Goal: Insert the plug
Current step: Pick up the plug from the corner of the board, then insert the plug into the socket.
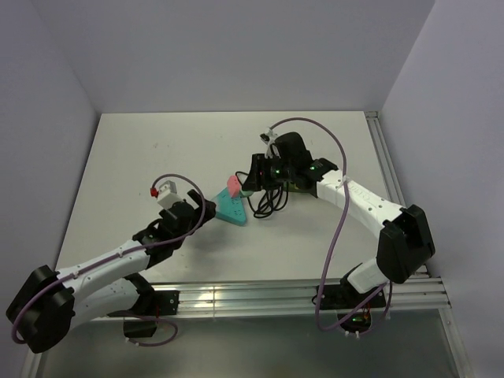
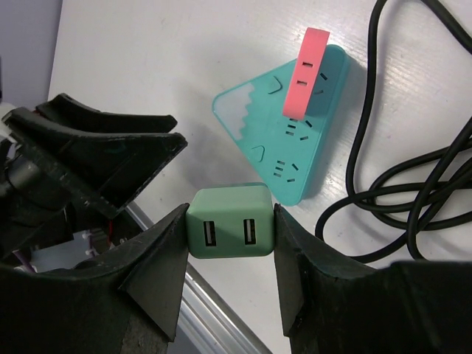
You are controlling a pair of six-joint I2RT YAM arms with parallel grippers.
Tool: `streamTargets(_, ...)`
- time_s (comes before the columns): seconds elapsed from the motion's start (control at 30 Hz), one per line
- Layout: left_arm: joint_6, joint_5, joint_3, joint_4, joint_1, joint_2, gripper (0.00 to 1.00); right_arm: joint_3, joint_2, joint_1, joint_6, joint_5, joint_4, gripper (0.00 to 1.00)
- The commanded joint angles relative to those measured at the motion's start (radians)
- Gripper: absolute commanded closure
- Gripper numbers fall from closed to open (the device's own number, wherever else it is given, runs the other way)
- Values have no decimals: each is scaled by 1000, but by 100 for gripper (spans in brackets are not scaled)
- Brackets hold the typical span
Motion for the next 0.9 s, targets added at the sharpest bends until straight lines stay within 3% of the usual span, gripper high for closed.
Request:
streamTargets(0.0, -133, 14, -4, 95, 19, 25, 5, -9, -35, -9, 6, -25, 54, 95)
streamTargets(0.4, -268, 42, -39, 224, 74, 175, 11, -37, -70, -14, 9, -39, 93, 95)
streamTargets(0.57, -258, 48, -56, 318, 102, 217, 21, -34, -62, -14, 13, -65, 97, 95)
streamTargets(0.87, -264, 103, -33, 434, 124, 368, 24, -36, -73, -14, 16, -67, 96, 95)
